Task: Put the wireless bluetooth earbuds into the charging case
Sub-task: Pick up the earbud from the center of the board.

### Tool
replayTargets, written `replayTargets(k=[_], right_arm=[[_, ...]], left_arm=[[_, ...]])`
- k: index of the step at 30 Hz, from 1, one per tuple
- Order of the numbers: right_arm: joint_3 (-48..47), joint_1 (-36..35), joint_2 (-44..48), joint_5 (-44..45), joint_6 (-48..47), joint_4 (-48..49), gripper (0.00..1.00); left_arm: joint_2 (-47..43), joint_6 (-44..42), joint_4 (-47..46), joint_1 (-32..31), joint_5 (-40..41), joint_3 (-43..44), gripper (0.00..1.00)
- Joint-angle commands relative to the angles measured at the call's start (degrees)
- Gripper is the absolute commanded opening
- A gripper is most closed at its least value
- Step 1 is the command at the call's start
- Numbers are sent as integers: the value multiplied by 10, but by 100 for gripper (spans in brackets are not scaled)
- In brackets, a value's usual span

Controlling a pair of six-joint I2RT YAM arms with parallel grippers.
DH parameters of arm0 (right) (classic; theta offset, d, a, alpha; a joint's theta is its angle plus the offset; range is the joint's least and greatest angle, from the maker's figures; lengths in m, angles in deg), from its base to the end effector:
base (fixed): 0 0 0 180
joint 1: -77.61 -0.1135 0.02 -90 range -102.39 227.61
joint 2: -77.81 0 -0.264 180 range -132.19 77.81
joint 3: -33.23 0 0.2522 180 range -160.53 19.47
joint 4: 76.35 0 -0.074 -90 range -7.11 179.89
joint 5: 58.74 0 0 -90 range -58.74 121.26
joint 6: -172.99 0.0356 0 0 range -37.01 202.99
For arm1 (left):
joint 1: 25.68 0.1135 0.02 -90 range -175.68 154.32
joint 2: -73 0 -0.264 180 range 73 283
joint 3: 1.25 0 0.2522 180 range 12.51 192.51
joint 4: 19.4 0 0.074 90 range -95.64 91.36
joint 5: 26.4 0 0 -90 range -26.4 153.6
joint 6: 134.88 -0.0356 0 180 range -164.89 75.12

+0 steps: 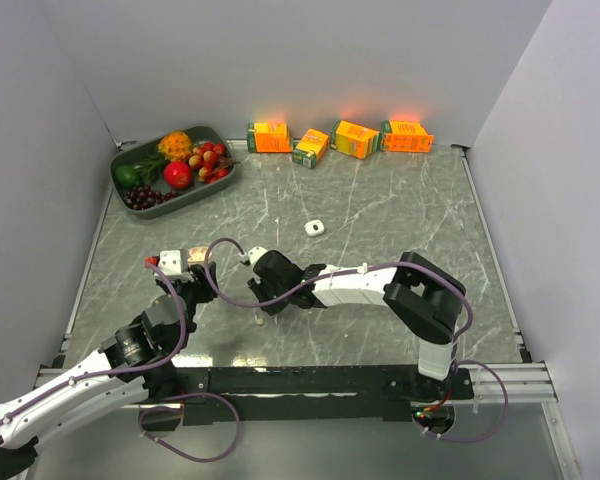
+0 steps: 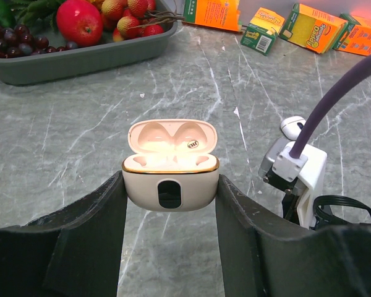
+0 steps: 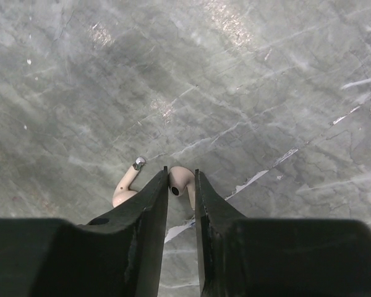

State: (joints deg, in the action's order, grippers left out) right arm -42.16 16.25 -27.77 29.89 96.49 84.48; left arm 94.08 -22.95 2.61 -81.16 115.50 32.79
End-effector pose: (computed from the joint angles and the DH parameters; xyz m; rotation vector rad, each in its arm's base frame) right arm 0.1815 0.3342 0.1578 -1.0358 2.3065 0.5931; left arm 0.0878 -0.0782 0.2499 -0.1684 1.6650 -0.2377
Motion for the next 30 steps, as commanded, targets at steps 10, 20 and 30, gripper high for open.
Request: replayTargets(k=[10,20,30], right_arm=[[-2,72,53,-11,190,-57,0],[-10,117,86,72,275,-150,0],[-31,143,21,89,290,-204,14]], left_arm=[[-3,2,-14,-3,0,21,1],[19,0,-32,-3,-18,21,1],[24,2,-30,-3,-22,23,1]])
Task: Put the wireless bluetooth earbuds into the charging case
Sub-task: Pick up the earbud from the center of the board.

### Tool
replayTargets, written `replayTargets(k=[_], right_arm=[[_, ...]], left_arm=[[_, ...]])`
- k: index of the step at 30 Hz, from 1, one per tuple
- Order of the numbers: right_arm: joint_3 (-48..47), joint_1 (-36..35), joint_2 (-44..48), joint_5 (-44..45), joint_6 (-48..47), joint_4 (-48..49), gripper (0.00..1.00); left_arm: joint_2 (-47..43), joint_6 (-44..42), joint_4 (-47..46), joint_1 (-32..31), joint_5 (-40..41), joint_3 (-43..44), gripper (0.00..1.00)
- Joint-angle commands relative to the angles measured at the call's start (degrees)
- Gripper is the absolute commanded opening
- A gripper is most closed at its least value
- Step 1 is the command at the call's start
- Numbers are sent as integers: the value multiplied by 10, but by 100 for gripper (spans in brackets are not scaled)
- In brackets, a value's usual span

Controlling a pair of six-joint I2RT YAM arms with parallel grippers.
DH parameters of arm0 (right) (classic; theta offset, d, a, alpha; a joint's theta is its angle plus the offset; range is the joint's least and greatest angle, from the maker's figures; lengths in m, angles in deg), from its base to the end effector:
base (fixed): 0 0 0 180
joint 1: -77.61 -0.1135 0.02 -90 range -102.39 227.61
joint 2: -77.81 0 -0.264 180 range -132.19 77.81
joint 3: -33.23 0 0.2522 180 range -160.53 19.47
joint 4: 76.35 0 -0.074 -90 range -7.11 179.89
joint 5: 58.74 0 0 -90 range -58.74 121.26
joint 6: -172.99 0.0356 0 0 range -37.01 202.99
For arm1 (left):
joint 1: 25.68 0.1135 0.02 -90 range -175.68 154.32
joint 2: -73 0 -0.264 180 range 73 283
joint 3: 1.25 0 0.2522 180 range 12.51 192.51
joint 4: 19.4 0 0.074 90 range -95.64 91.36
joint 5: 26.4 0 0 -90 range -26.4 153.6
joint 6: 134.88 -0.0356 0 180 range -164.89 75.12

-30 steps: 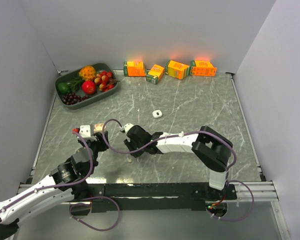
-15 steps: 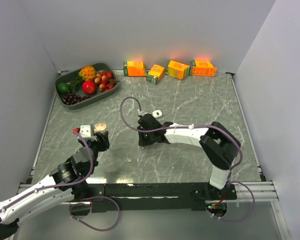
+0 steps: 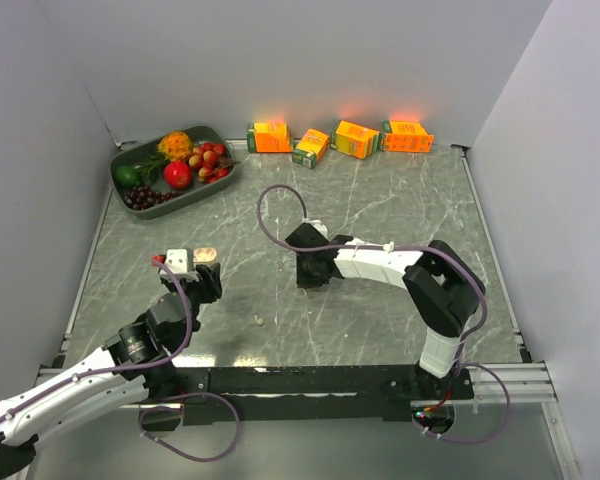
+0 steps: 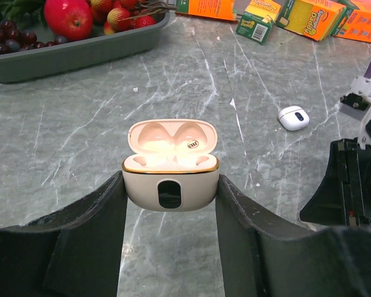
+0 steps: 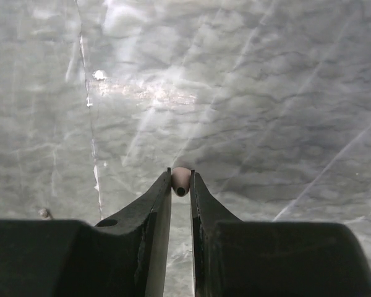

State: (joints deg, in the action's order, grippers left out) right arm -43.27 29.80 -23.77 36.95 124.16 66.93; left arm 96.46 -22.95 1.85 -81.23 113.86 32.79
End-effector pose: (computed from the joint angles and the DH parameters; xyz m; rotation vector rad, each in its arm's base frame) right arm 0.2398 0.2593 0.1688 -0.1226 2.6946 0.3792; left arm 0.0909 -0.0841 0.2470 -0.1313 1.6901 -0.2418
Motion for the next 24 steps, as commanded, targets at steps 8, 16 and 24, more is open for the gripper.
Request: replayTargets(k=[8,16,24], right_arm=[[-19,11,-26,15,1,-35,32],[-26,11,6,40,-11,-58,52],[-37,2,89,111,-99,-85,82]], left_arm=[[10,-1,-28,-3,-9,24,1],[13,-4,-34,-3,-10,24,1],[11,-8,-39,-3,-14,25,1]])
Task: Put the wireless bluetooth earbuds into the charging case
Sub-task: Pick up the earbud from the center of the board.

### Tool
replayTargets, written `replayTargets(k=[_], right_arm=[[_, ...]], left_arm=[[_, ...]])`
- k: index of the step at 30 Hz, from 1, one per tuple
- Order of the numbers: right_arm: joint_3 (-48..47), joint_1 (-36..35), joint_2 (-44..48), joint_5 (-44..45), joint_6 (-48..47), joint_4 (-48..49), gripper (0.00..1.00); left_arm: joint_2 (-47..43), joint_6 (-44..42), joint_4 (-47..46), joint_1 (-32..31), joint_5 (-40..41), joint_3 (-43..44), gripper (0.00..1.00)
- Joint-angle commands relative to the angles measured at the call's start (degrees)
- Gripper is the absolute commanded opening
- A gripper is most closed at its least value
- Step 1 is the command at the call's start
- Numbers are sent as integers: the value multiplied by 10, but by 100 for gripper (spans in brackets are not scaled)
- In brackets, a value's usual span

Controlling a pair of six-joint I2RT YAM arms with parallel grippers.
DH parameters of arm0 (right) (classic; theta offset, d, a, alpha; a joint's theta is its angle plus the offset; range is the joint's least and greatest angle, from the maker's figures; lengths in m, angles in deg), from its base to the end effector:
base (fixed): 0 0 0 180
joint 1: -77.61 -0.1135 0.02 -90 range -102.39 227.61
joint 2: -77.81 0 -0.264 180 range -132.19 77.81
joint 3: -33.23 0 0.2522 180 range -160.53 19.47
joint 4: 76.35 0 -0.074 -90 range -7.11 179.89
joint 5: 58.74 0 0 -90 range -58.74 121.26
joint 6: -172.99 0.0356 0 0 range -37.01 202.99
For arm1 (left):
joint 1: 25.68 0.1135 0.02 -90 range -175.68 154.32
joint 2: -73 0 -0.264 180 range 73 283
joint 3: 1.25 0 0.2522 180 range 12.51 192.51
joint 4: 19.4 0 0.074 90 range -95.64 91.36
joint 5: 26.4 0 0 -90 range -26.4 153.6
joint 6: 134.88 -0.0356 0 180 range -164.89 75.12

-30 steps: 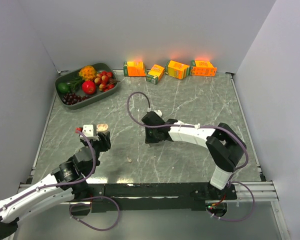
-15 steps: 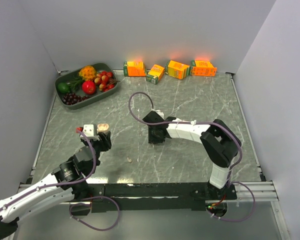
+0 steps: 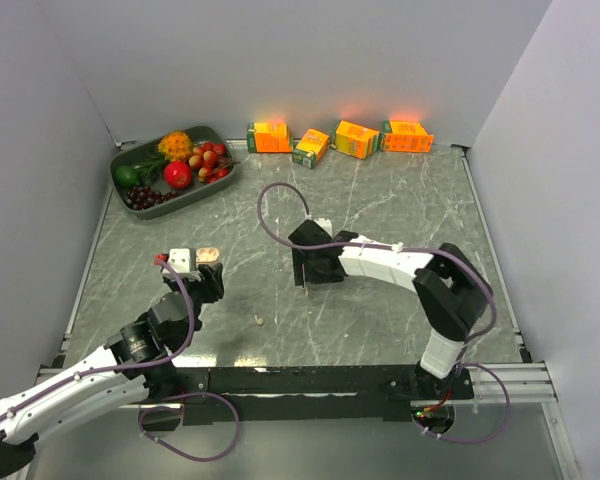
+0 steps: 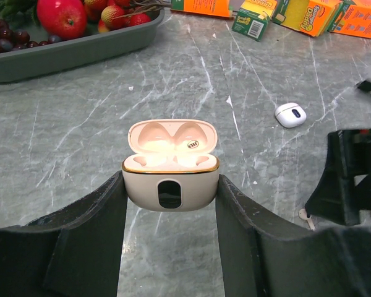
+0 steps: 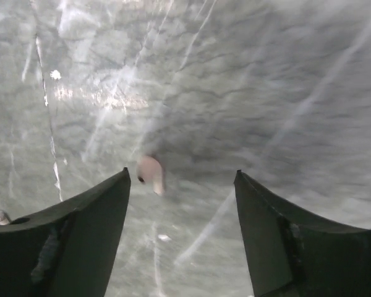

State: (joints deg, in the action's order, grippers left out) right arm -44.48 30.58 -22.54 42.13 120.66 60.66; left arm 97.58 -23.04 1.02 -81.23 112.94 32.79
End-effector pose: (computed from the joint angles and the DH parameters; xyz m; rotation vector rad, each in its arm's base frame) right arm 0.2402 0.2480 0.1769 -0.1647 2.6901 0.2025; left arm 0.0925 -0.0871 0.2463 -0.1156 1.6973 -0.2501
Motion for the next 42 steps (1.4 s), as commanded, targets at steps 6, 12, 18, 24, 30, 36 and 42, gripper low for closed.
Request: replayTargets(k=[6,12,18,24,30,36,42], right_arm=[[-36,-10,72,23,-174,-25,80],[-39,-14,47,-54,-203,-29,81],[-43,-17,22,-71,-170,-13,72],[-59,-18,-23,-78,-153,-7,68],[-65,-18,-46,-79,-153,2,60],[-66,-18,-56,-73,-158,6,54],[-66,-18,-64,-73,-160,12,53]], left_arm=[[12,-3,-46,-3,-22,22,1],[18,-5,-53,-2,-29,21,1],[11,-2,-53,-3,-34,17,1],[5,-6,-53,-2,-41,16,1],[2,-3,-47,-3,-41,15,1],[0,-3,-44,-3,-40,15,1],[0,-1,-44,-2,-37,14,1]])
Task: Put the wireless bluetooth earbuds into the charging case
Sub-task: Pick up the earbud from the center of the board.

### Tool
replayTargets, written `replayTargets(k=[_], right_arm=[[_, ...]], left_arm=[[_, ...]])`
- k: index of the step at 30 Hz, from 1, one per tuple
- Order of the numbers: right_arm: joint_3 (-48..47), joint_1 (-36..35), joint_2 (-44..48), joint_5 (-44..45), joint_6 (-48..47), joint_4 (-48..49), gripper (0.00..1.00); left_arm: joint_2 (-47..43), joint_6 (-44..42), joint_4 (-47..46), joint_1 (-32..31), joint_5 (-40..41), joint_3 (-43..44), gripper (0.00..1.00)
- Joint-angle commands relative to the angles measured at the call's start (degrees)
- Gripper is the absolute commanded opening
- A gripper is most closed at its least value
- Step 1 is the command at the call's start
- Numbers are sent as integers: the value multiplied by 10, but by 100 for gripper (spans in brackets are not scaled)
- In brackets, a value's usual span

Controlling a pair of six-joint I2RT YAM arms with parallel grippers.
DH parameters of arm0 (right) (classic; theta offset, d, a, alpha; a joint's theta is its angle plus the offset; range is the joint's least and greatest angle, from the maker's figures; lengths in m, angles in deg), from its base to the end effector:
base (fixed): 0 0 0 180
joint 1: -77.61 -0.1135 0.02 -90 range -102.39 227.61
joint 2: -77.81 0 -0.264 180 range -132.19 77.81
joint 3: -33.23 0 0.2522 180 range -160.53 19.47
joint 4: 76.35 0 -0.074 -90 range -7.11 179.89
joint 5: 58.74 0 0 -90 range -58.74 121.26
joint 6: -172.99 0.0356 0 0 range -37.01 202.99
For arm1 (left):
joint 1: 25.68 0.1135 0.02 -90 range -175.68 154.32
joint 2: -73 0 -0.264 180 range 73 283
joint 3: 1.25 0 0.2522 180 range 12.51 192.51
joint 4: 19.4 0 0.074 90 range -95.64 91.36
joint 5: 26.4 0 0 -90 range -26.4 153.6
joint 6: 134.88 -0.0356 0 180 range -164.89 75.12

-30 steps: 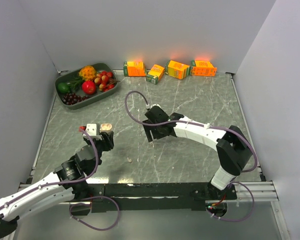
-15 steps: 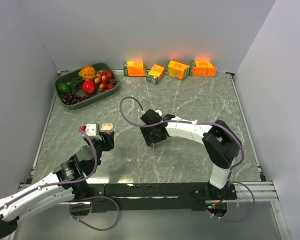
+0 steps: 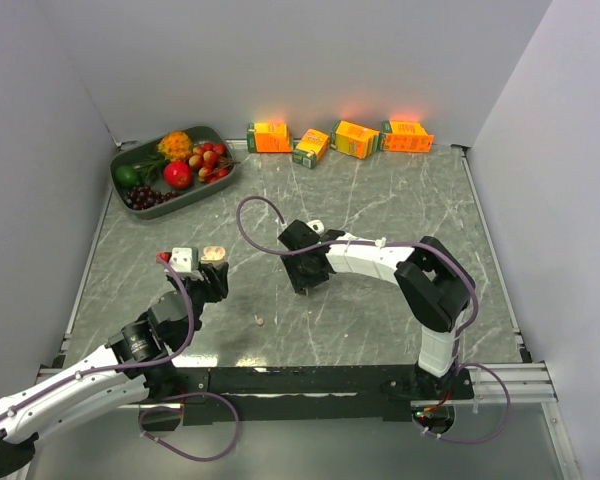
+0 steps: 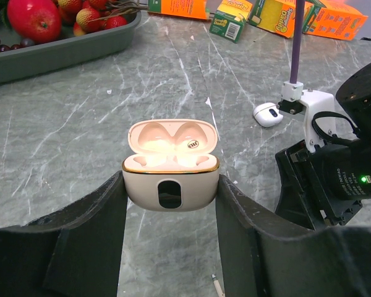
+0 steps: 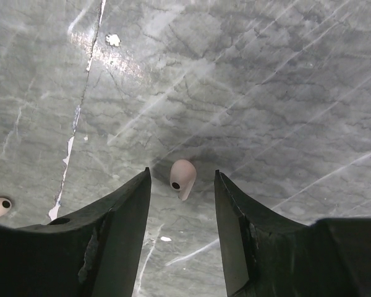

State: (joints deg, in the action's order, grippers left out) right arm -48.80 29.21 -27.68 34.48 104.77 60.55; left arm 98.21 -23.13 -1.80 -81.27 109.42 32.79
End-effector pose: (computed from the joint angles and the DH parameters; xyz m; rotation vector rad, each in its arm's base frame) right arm 0.2441 0.2719 0.1670 -0.6204 2.6923 0.2659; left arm 0.0934 -0.0912 0.2496 -0.0884 1.6854 -0.3267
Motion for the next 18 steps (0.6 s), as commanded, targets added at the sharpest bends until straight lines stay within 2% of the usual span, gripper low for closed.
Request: replayTargets(k=[1,6,18], right_arm=[[-25,-3,-15,3,0,13,53],[-31,-4,-29,6,1,14,52],[-23,0,-42,24,13,11,43]], left_arm=[[-6,0,-15,-1,-2,15,1],[-7,0,-12,-1,1,15,1],[-11,1,-9,-5,2,15,1]])
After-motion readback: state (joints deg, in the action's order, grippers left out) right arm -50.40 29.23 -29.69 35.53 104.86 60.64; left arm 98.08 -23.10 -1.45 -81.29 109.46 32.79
